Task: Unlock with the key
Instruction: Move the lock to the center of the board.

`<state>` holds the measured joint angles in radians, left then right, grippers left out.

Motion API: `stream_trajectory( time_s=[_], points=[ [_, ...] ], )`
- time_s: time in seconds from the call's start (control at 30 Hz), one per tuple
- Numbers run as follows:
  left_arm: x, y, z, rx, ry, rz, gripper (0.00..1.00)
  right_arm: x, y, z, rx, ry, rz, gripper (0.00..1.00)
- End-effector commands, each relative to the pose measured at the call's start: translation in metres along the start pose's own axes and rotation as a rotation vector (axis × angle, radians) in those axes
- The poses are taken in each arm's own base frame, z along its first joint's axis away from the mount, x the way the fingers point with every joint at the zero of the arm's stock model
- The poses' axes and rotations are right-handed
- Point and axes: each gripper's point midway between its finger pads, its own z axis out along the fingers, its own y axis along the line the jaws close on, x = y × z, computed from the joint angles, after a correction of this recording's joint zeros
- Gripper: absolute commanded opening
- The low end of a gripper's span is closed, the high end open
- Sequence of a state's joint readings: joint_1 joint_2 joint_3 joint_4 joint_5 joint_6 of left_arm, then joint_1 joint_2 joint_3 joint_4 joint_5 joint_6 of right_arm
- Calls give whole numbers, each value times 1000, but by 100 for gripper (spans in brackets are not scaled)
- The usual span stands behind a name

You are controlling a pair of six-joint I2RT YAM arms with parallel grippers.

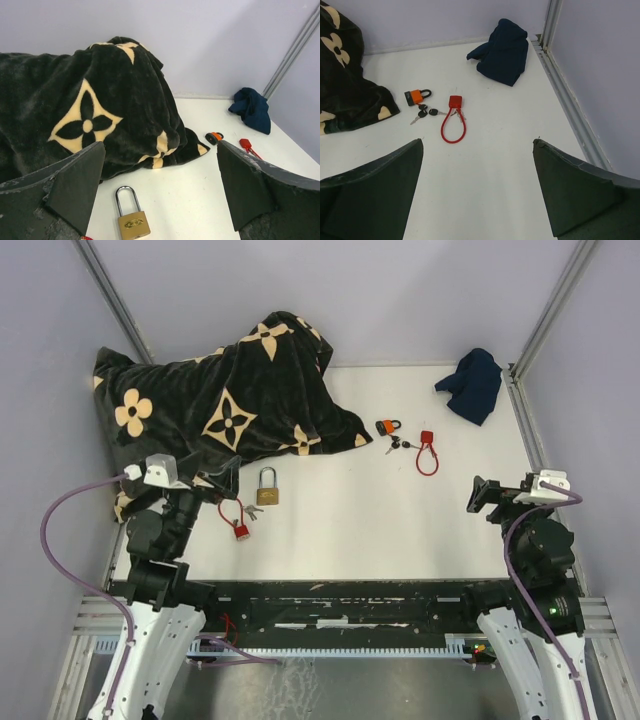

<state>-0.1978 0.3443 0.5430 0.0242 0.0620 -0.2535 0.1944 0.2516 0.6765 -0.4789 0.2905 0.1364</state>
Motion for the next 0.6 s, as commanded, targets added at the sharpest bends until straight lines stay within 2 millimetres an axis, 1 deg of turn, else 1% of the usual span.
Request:
stream_trajectory(
  time_s=[0.0, 0.1, 0.27, 0.37, 0.57],
  points=[
    [-8, 0, 10, -7, -14, -17, 99, -18, -9, -4, 45, -72, 27, 99],
    [-4, -1, 18, -9, 27, -36, 99, -19, -8, -4, 44, -75, 43, 99],
    [15, 2, 29, -46, 167, -82, 100, -18, -6, -6, 32, -68, 51, 99],
    [33, 4, 31, -72, 263, -117, 100, -19, -5, -7, 26, -78, 55, 99],
    [82, 17, 29, -177, 515, -164, 100, -17, -4, -6, 23, -74, 51, 99]
  ],
)
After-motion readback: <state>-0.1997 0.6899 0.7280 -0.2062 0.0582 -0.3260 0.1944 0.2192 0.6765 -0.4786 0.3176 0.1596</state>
